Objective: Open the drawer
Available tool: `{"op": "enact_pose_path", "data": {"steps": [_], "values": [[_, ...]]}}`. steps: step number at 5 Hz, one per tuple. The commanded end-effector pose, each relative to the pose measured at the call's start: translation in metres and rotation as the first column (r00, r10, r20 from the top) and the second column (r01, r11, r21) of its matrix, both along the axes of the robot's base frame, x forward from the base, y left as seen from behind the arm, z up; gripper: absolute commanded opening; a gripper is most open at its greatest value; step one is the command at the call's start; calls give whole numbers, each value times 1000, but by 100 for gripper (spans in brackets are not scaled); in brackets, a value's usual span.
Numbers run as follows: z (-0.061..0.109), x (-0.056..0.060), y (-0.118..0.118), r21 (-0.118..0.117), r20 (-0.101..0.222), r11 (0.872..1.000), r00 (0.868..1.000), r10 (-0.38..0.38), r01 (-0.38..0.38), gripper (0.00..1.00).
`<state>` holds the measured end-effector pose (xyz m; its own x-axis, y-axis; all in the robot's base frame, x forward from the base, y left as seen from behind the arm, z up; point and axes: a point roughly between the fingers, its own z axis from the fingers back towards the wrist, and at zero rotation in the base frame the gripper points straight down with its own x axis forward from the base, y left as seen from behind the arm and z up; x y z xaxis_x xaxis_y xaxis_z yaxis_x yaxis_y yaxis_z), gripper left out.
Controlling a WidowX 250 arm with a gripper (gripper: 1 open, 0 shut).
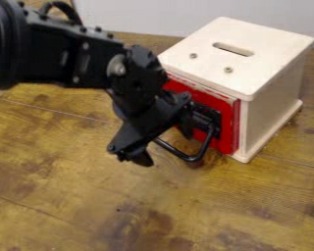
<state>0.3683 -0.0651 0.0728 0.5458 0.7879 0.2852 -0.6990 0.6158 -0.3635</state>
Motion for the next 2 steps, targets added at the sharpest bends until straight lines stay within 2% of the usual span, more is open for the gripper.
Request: {"op": "enact_pose_path", "data": {"steps": [1, 2], "values": [[1, 7, -6, 3, 36, 1000, 999, 12, -12, 100], [-12, 6, -12, 16, 26, 999, 999, 31, -31, 100]]}}
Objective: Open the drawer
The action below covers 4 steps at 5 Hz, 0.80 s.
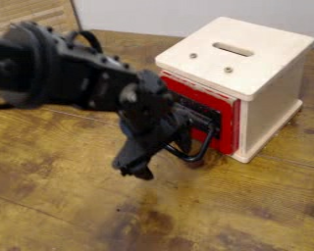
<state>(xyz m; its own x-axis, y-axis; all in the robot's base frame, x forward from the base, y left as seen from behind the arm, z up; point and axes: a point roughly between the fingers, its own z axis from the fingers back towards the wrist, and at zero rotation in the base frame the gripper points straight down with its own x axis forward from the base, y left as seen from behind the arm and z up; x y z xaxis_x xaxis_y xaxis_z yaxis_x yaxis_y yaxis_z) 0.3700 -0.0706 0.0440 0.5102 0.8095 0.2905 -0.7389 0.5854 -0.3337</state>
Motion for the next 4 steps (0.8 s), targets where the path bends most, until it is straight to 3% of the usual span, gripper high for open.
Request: {"op": "enact_pose_path", "data": {"steps": [1, 2, 3, 4], "values": [[16, 5, -11, -1, 46, 999, 998, 39, -39, 100], [17, 6, -13, 4, 42, 996, 995, 92, -92, 100], [18, 7, -15, 6, 42, 999, 999, 34, -34, 100], [19, 8, -11, 10, 40, 999, 999, 34, -34, 100]]}}
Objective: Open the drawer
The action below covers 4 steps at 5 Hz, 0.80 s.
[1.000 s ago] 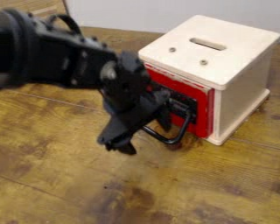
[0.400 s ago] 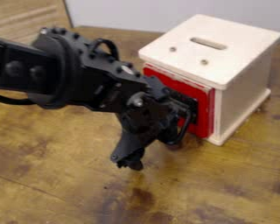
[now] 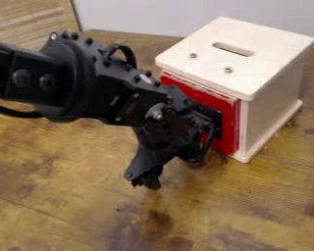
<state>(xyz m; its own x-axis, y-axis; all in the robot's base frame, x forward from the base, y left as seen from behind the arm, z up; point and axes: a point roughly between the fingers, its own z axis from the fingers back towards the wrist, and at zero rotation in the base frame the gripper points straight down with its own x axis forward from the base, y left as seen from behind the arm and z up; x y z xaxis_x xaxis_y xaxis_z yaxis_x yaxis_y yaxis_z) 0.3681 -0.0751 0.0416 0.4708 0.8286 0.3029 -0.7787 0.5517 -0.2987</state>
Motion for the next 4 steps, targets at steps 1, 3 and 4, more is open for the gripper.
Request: {"op": "enact_pose_path", "data": {"steps": [1, 3, 4], "values": [[24, 11, -3, -12, 63, 1000, 998, -24, 25, 0], [25, 6, -4, 3, 54, 996, 995, -87, 87, 0], [26, 4, 0, 14, 47, 993, 992, -121, 120, 100]]}}
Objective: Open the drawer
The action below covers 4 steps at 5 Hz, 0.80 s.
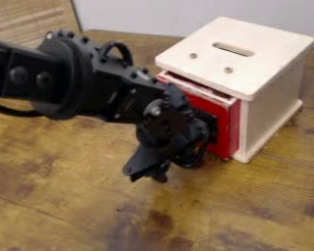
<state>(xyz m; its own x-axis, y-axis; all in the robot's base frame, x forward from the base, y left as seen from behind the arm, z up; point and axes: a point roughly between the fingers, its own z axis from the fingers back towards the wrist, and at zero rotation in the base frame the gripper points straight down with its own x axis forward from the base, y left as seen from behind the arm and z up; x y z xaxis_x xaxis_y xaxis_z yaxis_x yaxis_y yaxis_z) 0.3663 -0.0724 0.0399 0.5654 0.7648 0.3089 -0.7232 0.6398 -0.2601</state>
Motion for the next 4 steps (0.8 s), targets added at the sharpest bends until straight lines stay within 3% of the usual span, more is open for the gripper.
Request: {"op": "enact_pose_path", "data": {"steps": [1, 3, 4], "values": [[32, 9, 2, -10, 72, 999, 996, -46, 47, 100], [38, 16, 8, 6, 69, 1000, 998, 4, -4, 100], [35, 14, 14, 9, 68, 998, 996, 66, -66, 100]]}}
